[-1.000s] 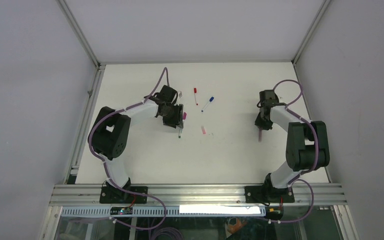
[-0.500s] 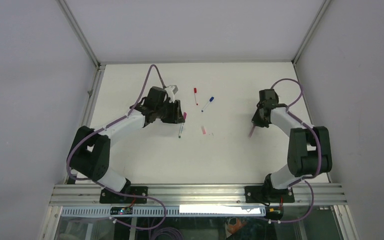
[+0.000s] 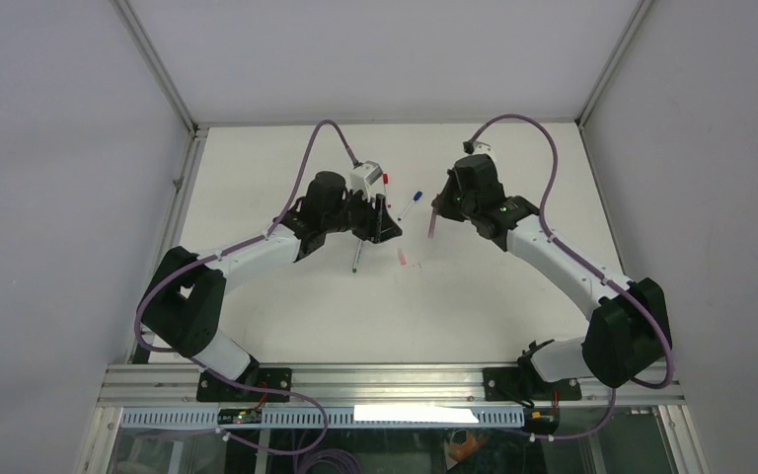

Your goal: Insert the pens into the pen caps

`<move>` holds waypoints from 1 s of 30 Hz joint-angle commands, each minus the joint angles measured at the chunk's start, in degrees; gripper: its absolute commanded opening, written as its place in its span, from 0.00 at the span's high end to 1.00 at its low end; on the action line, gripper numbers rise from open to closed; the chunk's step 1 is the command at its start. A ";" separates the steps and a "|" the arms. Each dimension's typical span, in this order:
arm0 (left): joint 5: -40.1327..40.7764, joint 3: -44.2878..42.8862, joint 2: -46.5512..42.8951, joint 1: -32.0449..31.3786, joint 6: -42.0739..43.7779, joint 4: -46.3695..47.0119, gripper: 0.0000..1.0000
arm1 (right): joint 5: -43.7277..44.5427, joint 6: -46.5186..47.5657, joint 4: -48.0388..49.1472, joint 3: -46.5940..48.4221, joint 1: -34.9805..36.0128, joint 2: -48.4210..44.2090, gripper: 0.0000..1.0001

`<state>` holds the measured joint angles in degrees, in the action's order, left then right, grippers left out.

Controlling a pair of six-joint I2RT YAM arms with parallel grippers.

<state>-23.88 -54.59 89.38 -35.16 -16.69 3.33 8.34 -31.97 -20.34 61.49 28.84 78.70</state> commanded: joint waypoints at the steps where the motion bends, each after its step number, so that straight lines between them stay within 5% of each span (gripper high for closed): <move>1: -3.54 -0.47 -0.37 0.11 -2.27 9.46 0.52 | 1.86 -2.30 2.95 2.05 3.17 -0.86 1.00; 28: -7.88 -0.86 7.24 -4.22 -10.20 21.68 0.49 | 6.28 -1.45 7.23 2.40 9.21 -1.41 1.00; 30: -7.36 -0.84 7.33 -4.21 -10.16 22.12 0.64 | 6.25 -1.47 7.24 2.38 9.30 -1.27 1.00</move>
<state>-30.72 -54.59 96.66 -39.03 -26.37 20.05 13.08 -33.52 -16.08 61.49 37.76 78.70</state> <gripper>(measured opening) 0.482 0.034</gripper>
